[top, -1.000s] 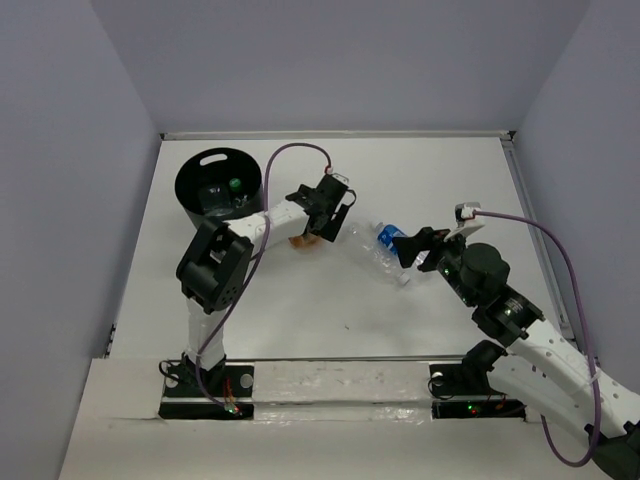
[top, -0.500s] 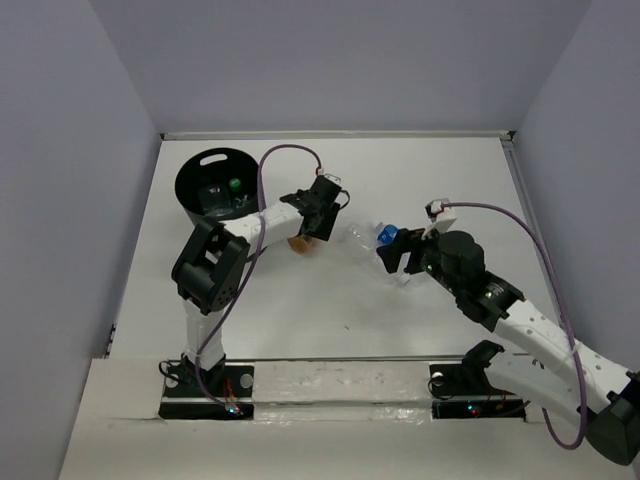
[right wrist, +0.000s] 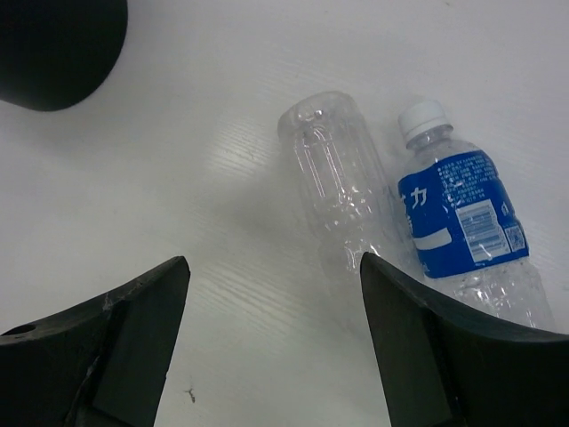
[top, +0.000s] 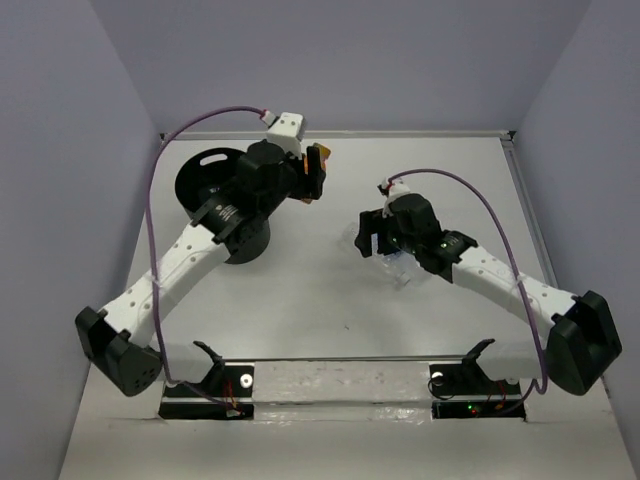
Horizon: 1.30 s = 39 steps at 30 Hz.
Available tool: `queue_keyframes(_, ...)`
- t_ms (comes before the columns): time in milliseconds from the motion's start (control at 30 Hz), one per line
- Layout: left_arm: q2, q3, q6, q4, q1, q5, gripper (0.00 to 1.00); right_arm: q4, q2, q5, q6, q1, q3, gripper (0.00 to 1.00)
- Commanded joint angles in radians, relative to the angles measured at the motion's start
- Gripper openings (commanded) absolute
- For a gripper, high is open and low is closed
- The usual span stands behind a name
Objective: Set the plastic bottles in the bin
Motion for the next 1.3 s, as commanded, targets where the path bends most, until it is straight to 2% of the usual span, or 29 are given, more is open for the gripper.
queue_keyframes(0,-0.165,0.068,-0.031,0.060,0.023,-0.011,0.47,-0.110,0.120,0.001,-0.096,-0.004,0.161,0.83)
queue_keyframes(267,-0.295,0.028,-0.025,0.121,0.211,-0.206,0.49,-0.257,0.381,0.070,-0.209,-0.004,0.357,0.89)
queue_keyframes(433,-0.328,-0.102,0.018,0.236,0.267,-0.399,0.50,-0.297,0.483,0.105,-0.229,-0.004,0.415,0.89)
queue_keyframes(567,-0.331,-0.208,0.018,0.365,0.305,-0.431,0.52,-0.317,0.539,0.098,-0.245,-0.004,0.461,0.85)
queue_keyframes(800,-0.297,-0.309,0.036,0.470,0.362,-0.431,0.54,-0.380,0.651,0.139,-0.271,0.032,0.541,0.84)
queue_keyframes(933,-0.285,-0.368,0.050,0.522,0.367,-0.450,0.67,-0.383,0.696,0.133,-0.271,0.055,0.567,0.81)
queue_keyframes(967,-0.283,-0.371,0.050,0.524,0.368,-0.450,0.73,-0.383,0.705,0.125,-0.271,0.064,0.580,0.80)
queue_keyframes(1000,-0.285,-0.374,0.050,0.522,0.370,-0.450,0.91,-0.383,0.714,0.124,-0.271,0.064,0.584,0.80)
queue_keyframes(1033,-0.289,-0.378,0.048,0.522,0.370,-0.451,0.98,-0.383,0.729,0.124,-0.269,0.073,0.589,0.80)
queue_keyframes(1267,-0.315,-0.377,0.028,0.514,0.373,-0.402,0.99,-0.364,0.780,0.102,-0.254,0.082,0.623,0.81)
